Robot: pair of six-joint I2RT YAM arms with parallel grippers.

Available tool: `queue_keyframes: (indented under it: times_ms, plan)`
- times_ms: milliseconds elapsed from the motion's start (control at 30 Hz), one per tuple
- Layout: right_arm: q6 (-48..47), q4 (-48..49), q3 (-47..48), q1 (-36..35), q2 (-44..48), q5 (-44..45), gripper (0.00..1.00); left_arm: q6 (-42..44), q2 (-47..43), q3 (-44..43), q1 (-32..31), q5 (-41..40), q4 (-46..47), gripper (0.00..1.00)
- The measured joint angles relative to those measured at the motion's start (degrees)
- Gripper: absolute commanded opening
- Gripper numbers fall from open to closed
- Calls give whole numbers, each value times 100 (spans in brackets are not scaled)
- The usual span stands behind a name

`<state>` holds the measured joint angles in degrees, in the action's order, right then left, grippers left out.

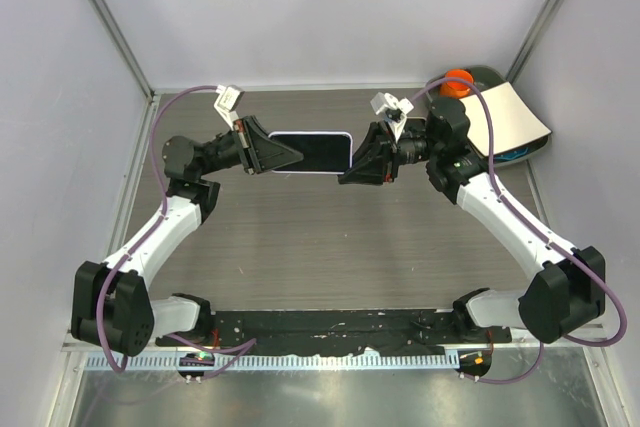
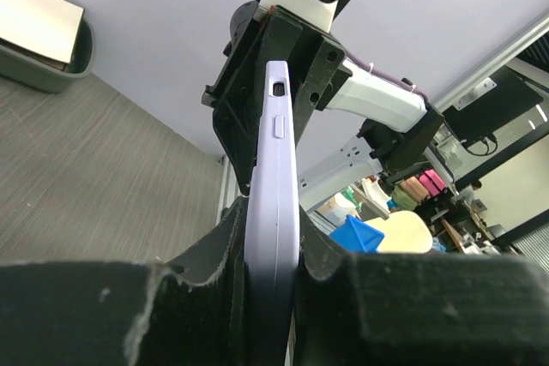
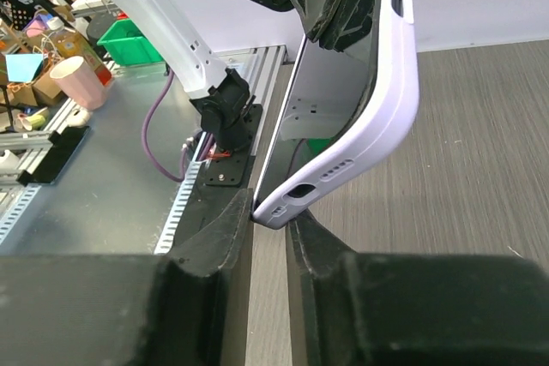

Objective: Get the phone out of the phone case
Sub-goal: Remove the phone case from the phone.

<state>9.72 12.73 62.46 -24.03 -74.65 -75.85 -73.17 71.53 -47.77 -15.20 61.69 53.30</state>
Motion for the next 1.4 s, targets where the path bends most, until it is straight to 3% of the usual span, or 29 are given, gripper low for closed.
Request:
queue_keyframes:
  times_ms: [200,267,467,667,800,1033,1200,1400]
  plan:
    - [-229,-131,2,0,4,-33,11,-13,9,0,2,35,0,0]
    - [-734,-568,79,0,7,-26,11,-26,68,-4,2,87,-9,0]
    - [-3134,-3147,909,-44,-63,334,9,-398,389,-131,-2,214,48,0]
    - [-4417,-4074,1064,-116,-66,358,8,-562,407,-149,-50,417,131,0]
    - [-4625,-4155,1062,-136,-55,348,7,-612,407,-149,-70,461,155,0]
    - [-3259,-2684,588,-129,50,229,5,-881,407,-136,-79,413,546,0]
    - [-667,223,-271,116,-72,-52,4,-933,407,-28,-76,232,734,0]
    - [2103,3580,-452,350,-791,-313,4,-979,407,-9,-79,-212,824,0]
